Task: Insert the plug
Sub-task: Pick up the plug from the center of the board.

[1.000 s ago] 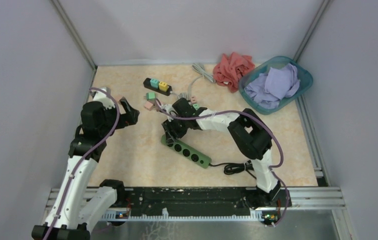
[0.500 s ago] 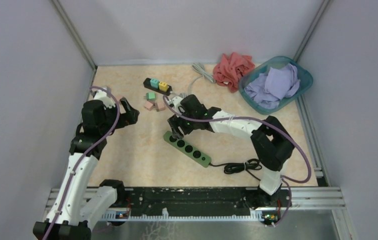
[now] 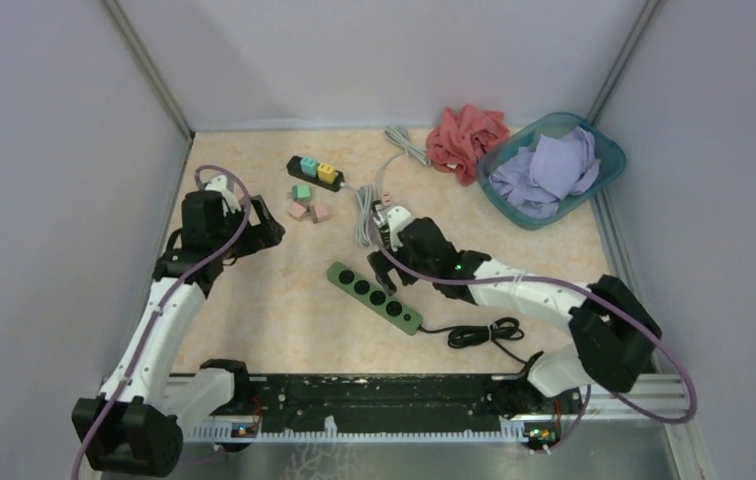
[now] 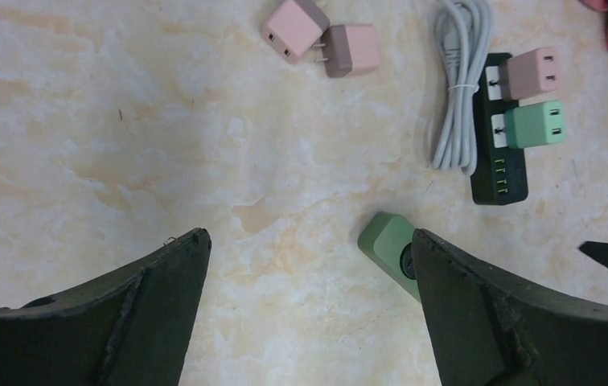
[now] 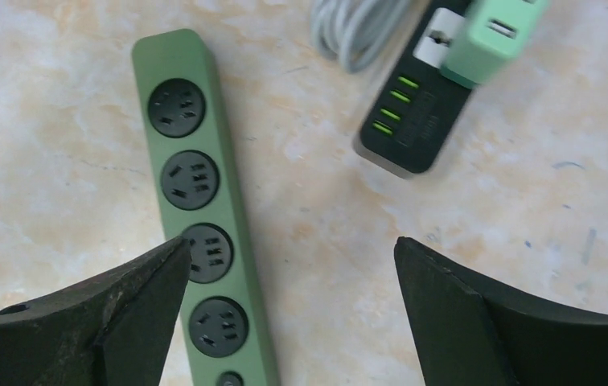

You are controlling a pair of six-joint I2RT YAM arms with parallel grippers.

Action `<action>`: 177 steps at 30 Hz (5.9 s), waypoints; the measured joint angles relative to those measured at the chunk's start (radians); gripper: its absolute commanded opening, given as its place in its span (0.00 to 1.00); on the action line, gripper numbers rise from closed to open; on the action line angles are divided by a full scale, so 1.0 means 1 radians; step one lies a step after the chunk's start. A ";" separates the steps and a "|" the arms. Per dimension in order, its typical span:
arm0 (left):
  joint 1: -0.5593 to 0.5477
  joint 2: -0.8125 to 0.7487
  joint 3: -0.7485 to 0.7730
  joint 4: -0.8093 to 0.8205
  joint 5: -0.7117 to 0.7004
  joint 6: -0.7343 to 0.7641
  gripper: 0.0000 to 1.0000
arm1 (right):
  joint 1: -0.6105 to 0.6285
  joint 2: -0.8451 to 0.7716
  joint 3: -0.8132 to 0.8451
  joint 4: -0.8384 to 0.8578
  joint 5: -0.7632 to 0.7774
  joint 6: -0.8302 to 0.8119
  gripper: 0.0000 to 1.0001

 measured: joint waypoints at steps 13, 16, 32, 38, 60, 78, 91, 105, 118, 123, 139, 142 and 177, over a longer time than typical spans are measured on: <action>0.000 0.362 0.168 -0.034 0.007 -0.100 0.96 | 0.000 -0.377 -0.436 0.422 0.292 0.027 0.99; 0.000 0.478 0.258 -0.037 0.008 -0.121 0.93 | 0.000 -0.410 -0.499 0.494 0.334 0.043 0.99; -0.177 0.900 0.587 -0.043 -0.136 -0.153 0.83 | 0.000 -0.426 -0.549 0.605 0.430 0.087 0.99; -0.240 1.010 0.668 -0.027 -0.236 -0.083 0.85 | 0.000 -0.419 -0.544 0.589 0.429 0.087 0.99; -0.259 1.097 0.647 0.131 -0.206 0.103 0.86 | 0.000 -0.323 -0.491 0.545 0.398 0.087 0.99; -0.318 0.946 0.473 0.103 -0.253 -0.013 0.84 | 0.000 -0.315 -0.473 0.529 0.388 0.087 0.99; -0.318 1.051 0.536 0.059 -0.369 -0.185 0.81 | 0.000 -0.315 -0.473 0.529 0.387 0.087 0.99; -0.319 1.058 0.536 0.045 -0.469 -0.214 0.72 | 0.000 -0.304 -0.462 0.523 0.380 0.087 0.99; -0.319 1.058 0.532 0.054 -0.480 -0.185 0.47 | 0.000 -0.296 -0.459 0.523 0.376 0.087 0.99; -0.319 1.033 0.489 0.096 -0.469 -0.160 0.40 | 0.000 -0.296 -0.457 0.512 0.369 0.087 0.99; -0.406 0.602 0.179 0.318 -0.350 -0.056 0.33 | 0.000 -0.385 -0.304 0.282 0.286 0.102 0.99; -0.426 0.503 0.099 0.374 -0.317 -0.031 0.32 | 0.000 -0.418 -0.250 0.205 0.277 0.111 0.99; -0.713 0.091 -0.296 0.820 -0.049 0.317 0.31 | -0.106 -0.064 0.378 -0.376 -0.188 0.246 0.77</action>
